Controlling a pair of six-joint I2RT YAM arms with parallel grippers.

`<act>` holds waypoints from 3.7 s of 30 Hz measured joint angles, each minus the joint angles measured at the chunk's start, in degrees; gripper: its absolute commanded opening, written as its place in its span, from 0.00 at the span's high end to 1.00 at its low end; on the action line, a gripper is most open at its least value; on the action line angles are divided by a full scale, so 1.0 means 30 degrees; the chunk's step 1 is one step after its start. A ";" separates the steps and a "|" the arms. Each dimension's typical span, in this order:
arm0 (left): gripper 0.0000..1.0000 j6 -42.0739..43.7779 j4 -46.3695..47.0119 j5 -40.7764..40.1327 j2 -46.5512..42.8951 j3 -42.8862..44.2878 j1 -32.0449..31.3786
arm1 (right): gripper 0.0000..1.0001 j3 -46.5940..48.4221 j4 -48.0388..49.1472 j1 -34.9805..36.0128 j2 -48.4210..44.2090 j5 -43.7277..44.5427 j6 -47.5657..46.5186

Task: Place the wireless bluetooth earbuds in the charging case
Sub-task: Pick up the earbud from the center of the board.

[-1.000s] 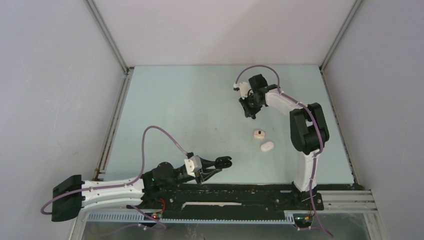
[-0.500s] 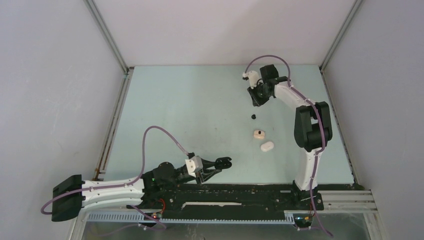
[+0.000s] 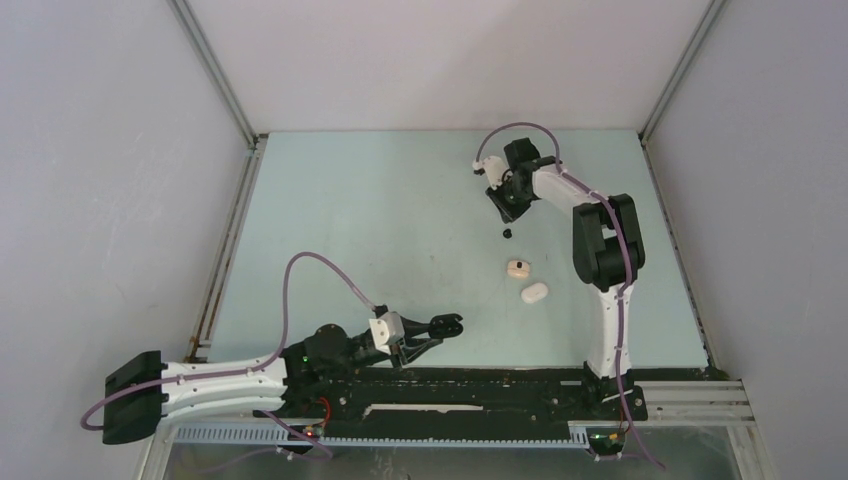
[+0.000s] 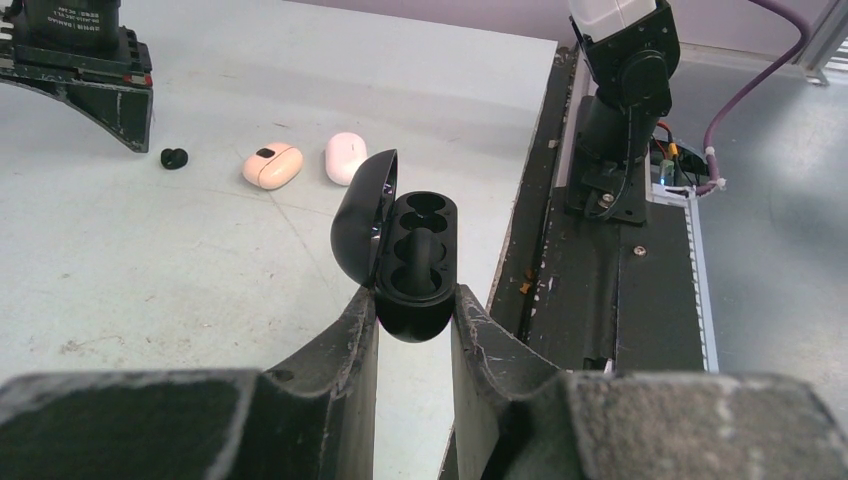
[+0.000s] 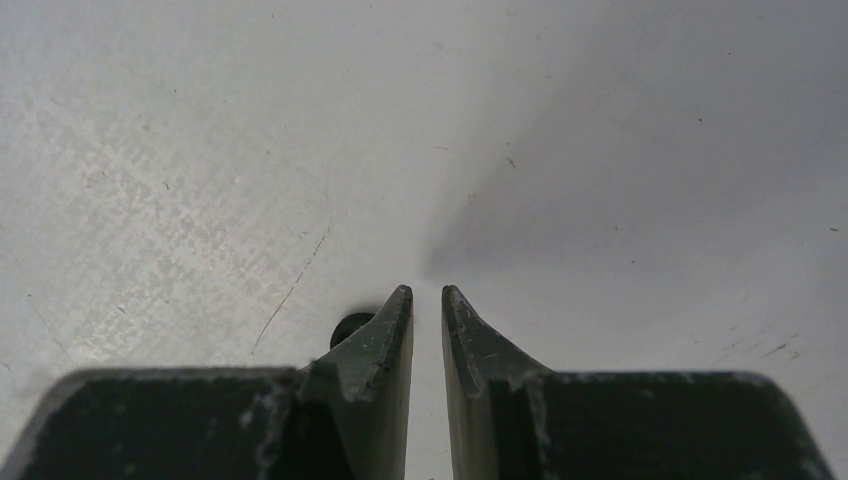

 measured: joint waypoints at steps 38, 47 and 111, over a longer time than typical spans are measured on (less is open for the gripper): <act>1.00 -0.0335 0.0007 -0.0080 0.0321 0.0007 -0.0321 | 0.79 -0.4940 -0.2135 -0.0087 -0.4320 -0.0758 -0.3810; 1.00 -0.0459 -0.0015 -0.0197 0.0321 0.0007 -0.0415 | 0.85 -0.7781 -0.1989 0.0291 -0.8495 -0.4444 -0.8014; 1.00 -0.0976 -0.0131 -0.1712 -0.0117 0.0000 -0.0656 | 0.77 -1.0870 0.3417 0.2375 -0.6870 -0.1588 -1.5271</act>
